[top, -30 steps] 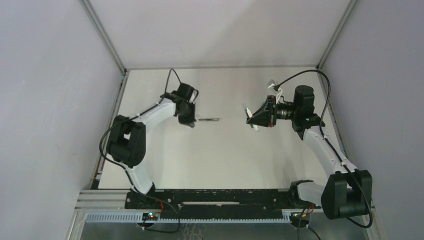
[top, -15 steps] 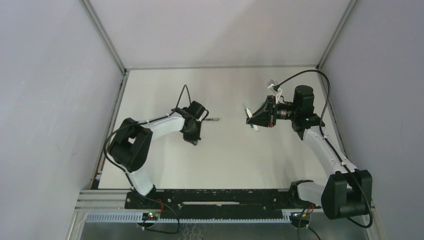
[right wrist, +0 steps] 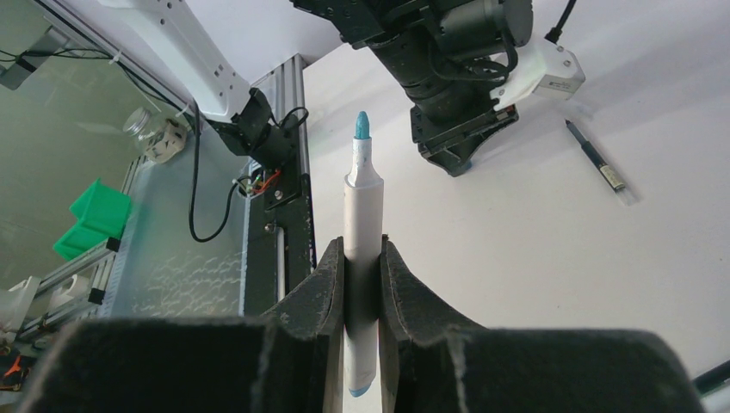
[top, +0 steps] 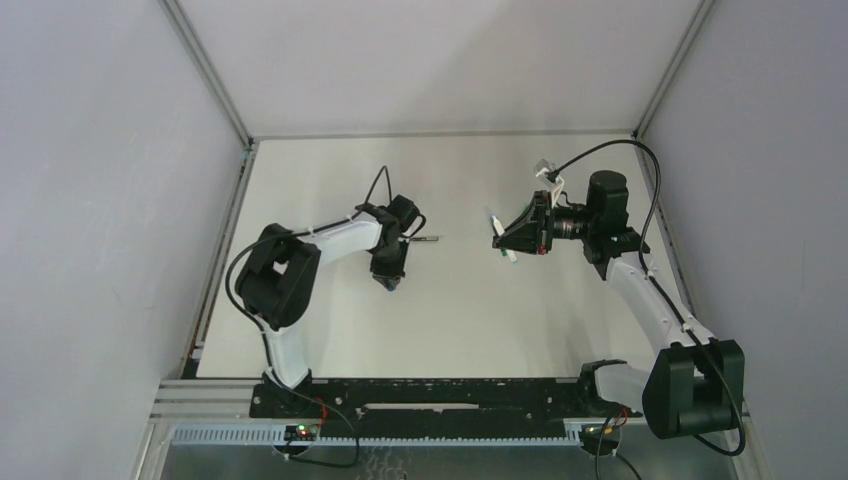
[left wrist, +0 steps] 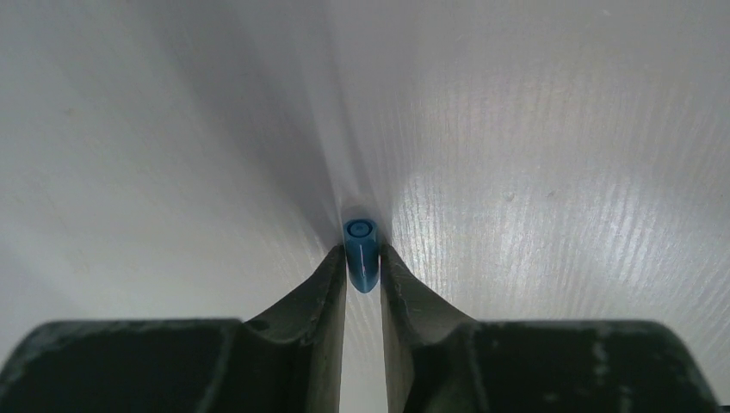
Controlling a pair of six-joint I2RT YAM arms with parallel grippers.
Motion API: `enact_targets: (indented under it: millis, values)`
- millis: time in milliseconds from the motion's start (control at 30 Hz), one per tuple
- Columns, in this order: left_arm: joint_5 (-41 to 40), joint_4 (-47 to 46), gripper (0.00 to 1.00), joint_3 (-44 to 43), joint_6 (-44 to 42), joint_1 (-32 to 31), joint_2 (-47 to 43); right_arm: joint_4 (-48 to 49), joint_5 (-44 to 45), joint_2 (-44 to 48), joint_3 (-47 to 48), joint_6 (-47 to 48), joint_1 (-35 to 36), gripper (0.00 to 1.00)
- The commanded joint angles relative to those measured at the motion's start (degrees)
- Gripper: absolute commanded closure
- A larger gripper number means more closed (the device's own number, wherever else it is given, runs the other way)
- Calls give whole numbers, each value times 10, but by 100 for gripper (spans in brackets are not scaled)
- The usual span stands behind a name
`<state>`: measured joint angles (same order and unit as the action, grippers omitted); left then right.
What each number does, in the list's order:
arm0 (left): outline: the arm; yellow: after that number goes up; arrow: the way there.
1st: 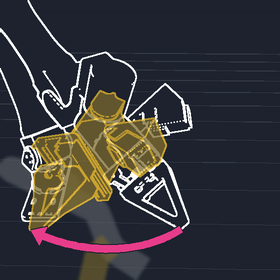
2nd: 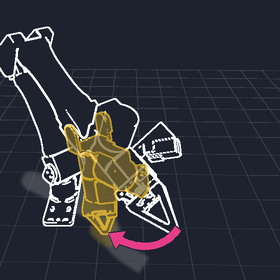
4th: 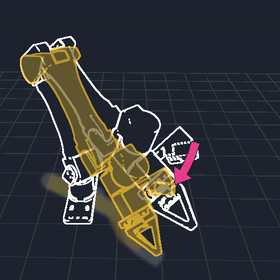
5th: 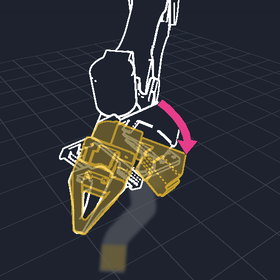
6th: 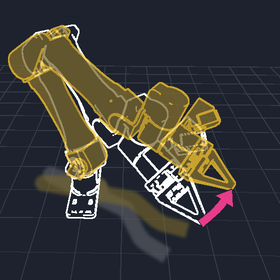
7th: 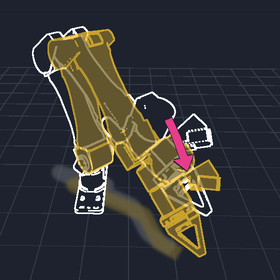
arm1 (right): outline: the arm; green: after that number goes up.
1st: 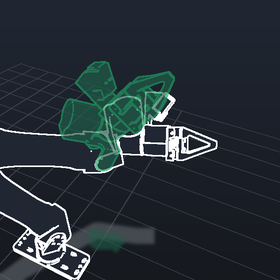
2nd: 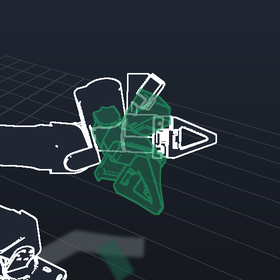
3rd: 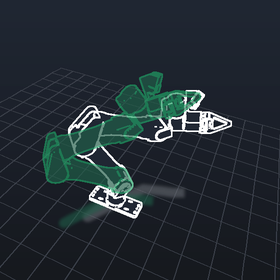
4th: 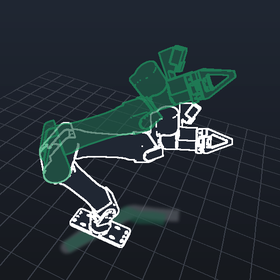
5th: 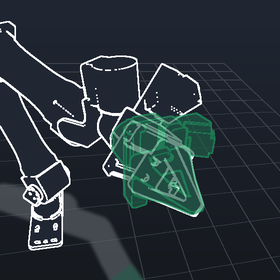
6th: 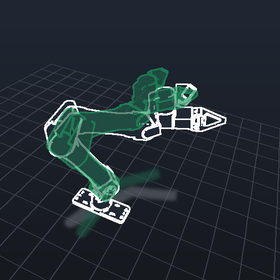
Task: Insert the pens into the pen caps
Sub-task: Pick up the pen cap from the center of the board.
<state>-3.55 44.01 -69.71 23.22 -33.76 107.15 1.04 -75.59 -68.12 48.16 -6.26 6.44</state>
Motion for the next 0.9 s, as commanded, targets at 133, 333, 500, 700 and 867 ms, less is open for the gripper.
enact_targets:
  millis: [133, 333, 500, 700, 867]
  values:
    - [-8, 59, 74, -31, -52, 2, 78, 9, -12, 14, 20, 8, -2, 100]
    - [3, 67, 74, -52, -64, 9, 96, 9, -14, 18, 20, 7, -4, 100]
    - [14, 73, 76, -71, -73, 12, 113, 9, -14, 20, 20, 6, -6, 100]
    - [18, 77, 75, -82, -77, 17, 127, 9, -15, 24, 20, 5, -7, 100]
    - [15, 77, 78, -84, -77, 19, 126, 10, -16, 25, 20, 4, -8, 100]
